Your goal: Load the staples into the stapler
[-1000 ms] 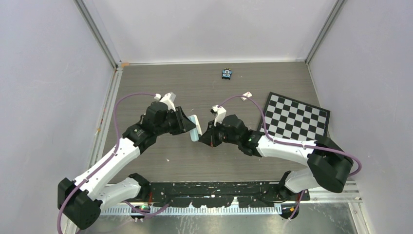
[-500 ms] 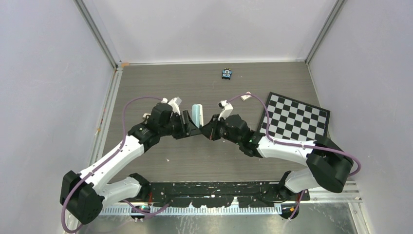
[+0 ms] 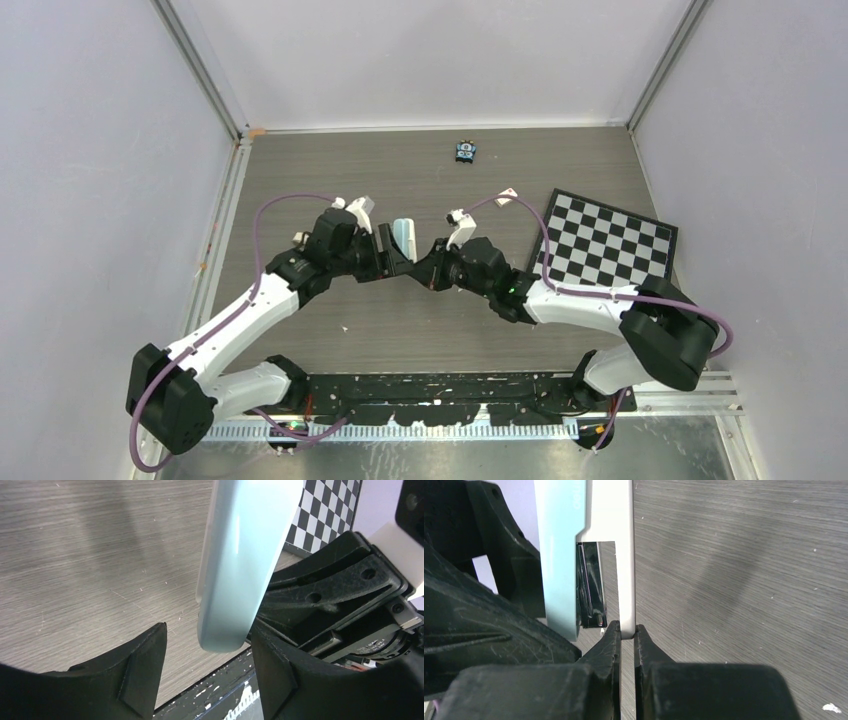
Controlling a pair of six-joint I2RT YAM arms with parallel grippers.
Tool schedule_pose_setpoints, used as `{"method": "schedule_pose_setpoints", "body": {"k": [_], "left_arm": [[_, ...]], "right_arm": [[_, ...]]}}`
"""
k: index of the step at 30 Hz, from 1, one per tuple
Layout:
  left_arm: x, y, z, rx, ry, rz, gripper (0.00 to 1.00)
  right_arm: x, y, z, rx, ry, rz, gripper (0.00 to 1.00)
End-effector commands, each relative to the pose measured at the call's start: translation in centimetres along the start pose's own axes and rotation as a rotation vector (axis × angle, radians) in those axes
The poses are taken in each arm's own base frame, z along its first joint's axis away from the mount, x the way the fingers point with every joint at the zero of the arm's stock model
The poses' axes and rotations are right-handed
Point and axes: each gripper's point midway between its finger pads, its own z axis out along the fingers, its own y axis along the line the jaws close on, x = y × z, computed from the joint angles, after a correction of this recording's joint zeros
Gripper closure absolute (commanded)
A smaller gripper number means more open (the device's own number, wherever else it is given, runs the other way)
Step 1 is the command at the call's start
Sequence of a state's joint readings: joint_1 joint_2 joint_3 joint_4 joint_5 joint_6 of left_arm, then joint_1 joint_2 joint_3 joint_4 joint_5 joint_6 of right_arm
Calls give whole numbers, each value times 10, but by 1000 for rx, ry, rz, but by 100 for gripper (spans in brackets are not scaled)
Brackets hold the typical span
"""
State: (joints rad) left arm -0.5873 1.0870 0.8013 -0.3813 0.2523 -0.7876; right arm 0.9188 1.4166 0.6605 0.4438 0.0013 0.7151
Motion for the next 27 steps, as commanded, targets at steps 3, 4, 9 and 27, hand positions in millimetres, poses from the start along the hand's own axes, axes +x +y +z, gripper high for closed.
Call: {"method": "schedule_pose_setpoints", "body": {"k": [3, 4, 9, 27], "left_arm": [[-25, -8, -11, -13, -98, 66, 35], [-27, -8, -12, -12, -104, 70, 36], [-27, -13, -10, 11, -103, 68, 47], [-22, -21, -22, 46, -73, 71, 100]], "right_arm": [[-17, 27, -1, -115, -51, 6, 99], [-16, 28, -1, -120, -45, 3, 99], [-15, 29, -1, -127, -42, 4, 99], [5, -32, -10, 68, -29, -66, 92]]}}
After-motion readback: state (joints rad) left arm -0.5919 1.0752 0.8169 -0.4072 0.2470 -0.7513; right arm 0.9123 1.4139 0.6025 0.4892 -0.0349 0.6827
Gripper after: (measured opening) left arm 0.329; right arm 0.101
